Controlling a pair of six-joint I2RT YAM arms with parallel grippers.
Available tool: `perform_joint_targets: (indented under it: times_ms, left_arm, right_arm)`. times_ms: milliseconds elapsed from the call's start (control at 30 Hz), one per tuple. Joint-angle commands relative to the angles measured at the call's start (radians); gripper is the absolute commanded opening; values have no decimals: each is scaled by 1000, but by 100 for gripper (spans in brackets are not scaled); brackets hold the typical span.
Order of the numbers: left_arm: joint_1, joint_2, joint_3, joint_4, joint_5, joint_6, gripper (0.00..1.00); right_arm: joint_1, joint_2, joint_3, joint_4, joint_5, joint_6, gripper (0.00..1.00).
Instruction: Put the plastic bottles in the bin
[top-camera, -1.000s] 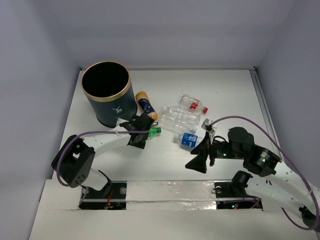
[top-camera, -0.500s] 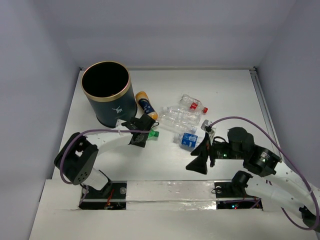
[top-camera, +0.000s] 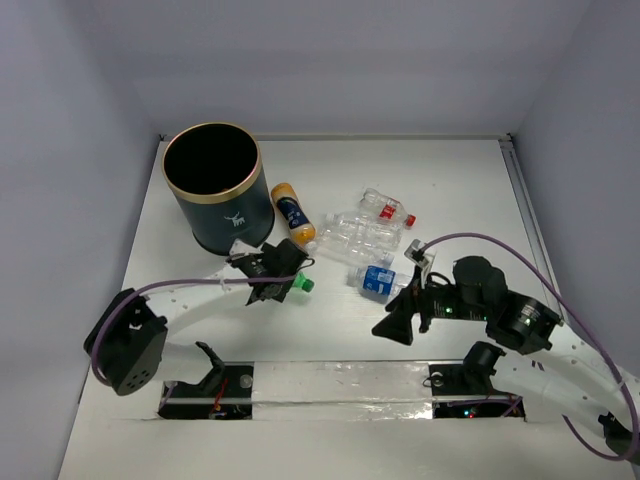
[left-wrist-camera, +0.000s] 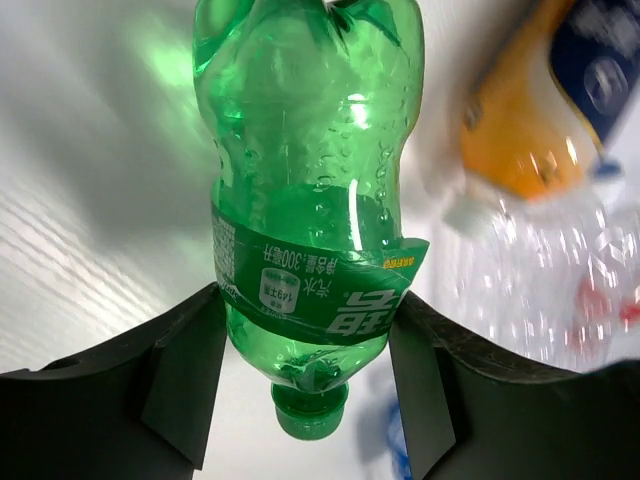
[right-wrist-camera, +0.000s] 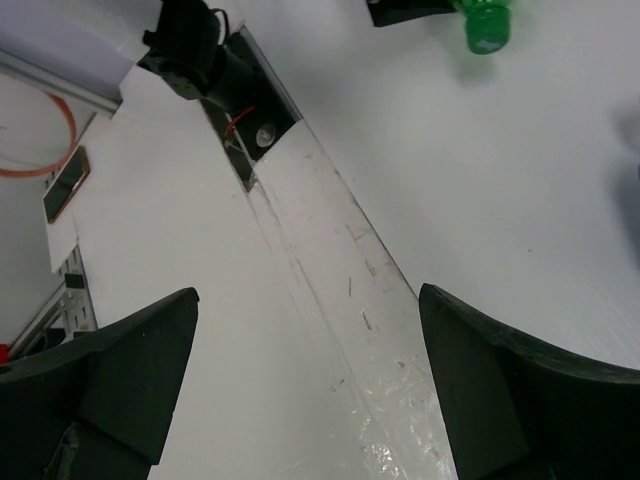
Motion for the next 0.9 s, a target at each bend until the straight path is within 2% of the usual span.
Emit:
perform_joint_targets:
  times_ms: [0, 67, 200, 267, 400, 433, 500, 533, 567, 667, 700, 767, 800, 867]
  left_arm:
    - [-67, -78, 21, -48, -84, 86, 42]
    - [-113, -76, 76, -31, -70, 186, 42]
    - [-286, -46, 242, -57, -124, 317, 42]
    - [-317, -44, 323, -93, -185, 367, 42]
    - [-317, -113, 521, -73, -291, 559, 42]
    - [-317, -130, 549, -27, -328, 673, 42]
    - [-238, -177, 624, 30, -314, 796, 42]
    - [-193, -190, 648, 82, -255, 906, 42]
    - [-96, -207, 690, 106, -221, 959, 42]
    - [64, -195, 759, 151, -100, 1118, 43]
    - [173, -181, 812, 156, -63, 1151, 43]
    - [276, -132, 863, 146, 36, 1223, 43]
    - [374, -110, 900, 142, 69, 1236, 43]
    - [463, -71, 912, 151, 161, 1253, 43]
  right_arm:
    - [-4, 13, 30, -10, 111, 68, 95]
    - [-4, 33, 42, -14, 151, 88, 90]
    - [-4, 79, 103, -60, 305, 137, 82]
    - [-4, 100, 137, -86, 356, 145, 78]
    - [-26, 137, 241, -163, 503, 165, 75]
    - [-35, 148, 255, -175, 520, 163, 74]
    - [-73, 162, 285, -197, 539, 150, 73]
    - [-92, 183, 291, -202, 534, 142, 73]
    - [-133, 194, 292, -202, 525, 134, 73]
    - [-202, 264, 302, -177, 458, 77, 73]
    - [-234, 287, 309, -176, 418, 48, 74]
    - [-253, 336, 338, -172, 407, 21, 75]
    - [-265, 387, 347, -168, 381, -5, 77]
    - [-265, 438, 387, -159, 363, -21, 79]
